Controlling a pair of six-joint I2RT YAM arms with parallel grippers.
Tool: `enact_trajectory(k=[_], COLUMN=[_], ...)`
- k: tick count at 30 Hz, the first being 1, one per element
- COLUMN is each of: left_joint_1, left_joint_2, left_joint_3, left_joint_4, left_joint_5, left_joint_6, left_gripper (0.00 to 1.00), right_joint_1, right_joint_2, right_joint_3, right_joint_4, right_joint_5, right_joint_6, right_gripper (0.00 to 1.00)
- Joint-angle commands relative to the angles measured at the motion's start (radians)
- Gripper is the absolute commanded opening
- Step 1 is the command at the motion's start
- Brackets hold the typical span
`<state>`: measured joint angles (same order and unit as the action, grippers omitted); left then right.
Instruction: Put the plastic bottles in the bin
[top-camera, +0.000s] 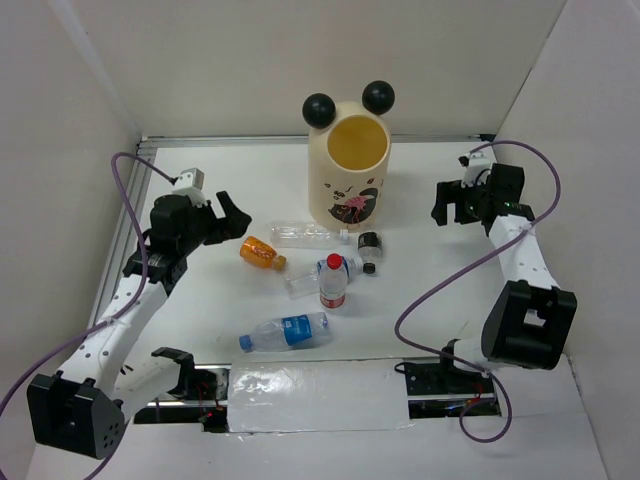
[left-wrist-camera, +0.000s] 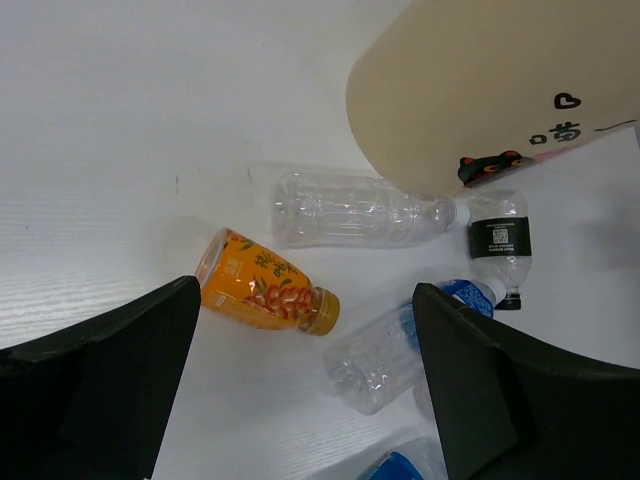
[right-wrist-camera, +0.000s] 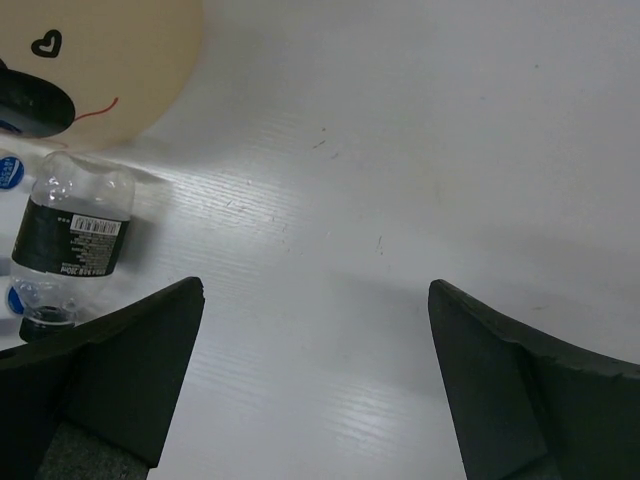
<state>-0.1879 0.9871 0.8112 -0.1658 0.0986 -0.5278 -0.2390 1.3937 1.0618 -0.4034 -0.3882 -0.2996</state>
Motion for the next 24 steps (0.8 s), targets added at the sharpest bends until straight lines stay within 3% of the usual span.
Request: enact_trajectory(k=[1,3,4,5,7,12,13,14,15,16,17,18,19,21,23,24], left_joint_1=[-0.016,-0.016,-0.016,-0.016,-0.027,-0.050,-0.061,-0.061,-0.071,-0.071,-0.085,-0.097,-0.111,-0.126,-0.140,-0.150], left_joint_2=[0.002,0.011,0.012,0.021,0.031,0.080,0.091,0.103,0.122,0.122,0.136,0.136,0.136,0.136,0.116,0.096], left_joint_3=[0.005,-0.004,-0.004,-0.013,-0.026,-0.021,-0.021,-0.012,-0.001,-0.001,0.014,0.026,0.026,0.039,0.028,0.019], left_joint_4=[0.032,0.032,0.032,0.032,0.057,0.057,0.057,0.057,0.048,0.048,0.022,0.022,0.005,-0.017,-0.017,-0.017], left_joint_5=[0.041,0.050,0.050,0.050,0.070,0.090,0.105,0.105,0.105,0.105,0.105,0.105,0.105,0.092,0.078,0.078], left_joint_6=[-0.009,0.000,0.000,0.000,0.000,0.003,0.003,0.020,0.031,0.031,0.040,0.052,0.052,0.063,0.063,0.063], left_gripper=[1.00,1.00,1.00,1.00,1.00,0.95,0.89,0.58,0.42,0.31,0.27,0.31,0.40,0.70,0.91,0.93], right_joint_1=[-0.045,-0.056,-0.056,-0.056,-0.056,0.013,0.030,0.047,0.084,0.105,0.127,0.170,0.188,0.236,0.265,0.288], right_joint_2=[-0.047,-0.047,-0.047,-0.047,-0.035,-0.137,-0.184,-0.212,-0.237,-0.258,-0.300,-0.317,-0.332,-0.366,-0.377,-0.377], right_joint_3=[0.000,0.000,0.000,0.013,0.013,-0.078,-0.094,-0.126,-0.138,-0.149,-0.160,-0.160,-0.160,-0.169,-0.178,-0.187], right_joint_4=[-0.012,-0.021,-0.022,-0.037,-0.110,-0.133,-0.144,-0.144,-0.144,-0.144,-0.179,-0.204,-0.222,-0.285,-0.342,-0.389], right_joint_5=[-0.075,-0.167,-0.187,-0.258,-0.392,-0.514,-0.526,-0.541,-0.567,-0.583,-0.601,-0.638,-0.655,-0.704,-0.793,-0.811], right_joint_6=[-0.039,-0.064,-0.064,-0.064,-0.177,-0.441,-0.528,-0.562,-0.588,-0.614,-0.703,-0.749,-0.783,-0.878,-0.968,-1.059], right_gripper=[1.00,0.96,0.86,0.82,0.67,0.55,0.55,0.52,0.52,0.52,0.57,0.78,0.87,0.96,0.98,0.98])
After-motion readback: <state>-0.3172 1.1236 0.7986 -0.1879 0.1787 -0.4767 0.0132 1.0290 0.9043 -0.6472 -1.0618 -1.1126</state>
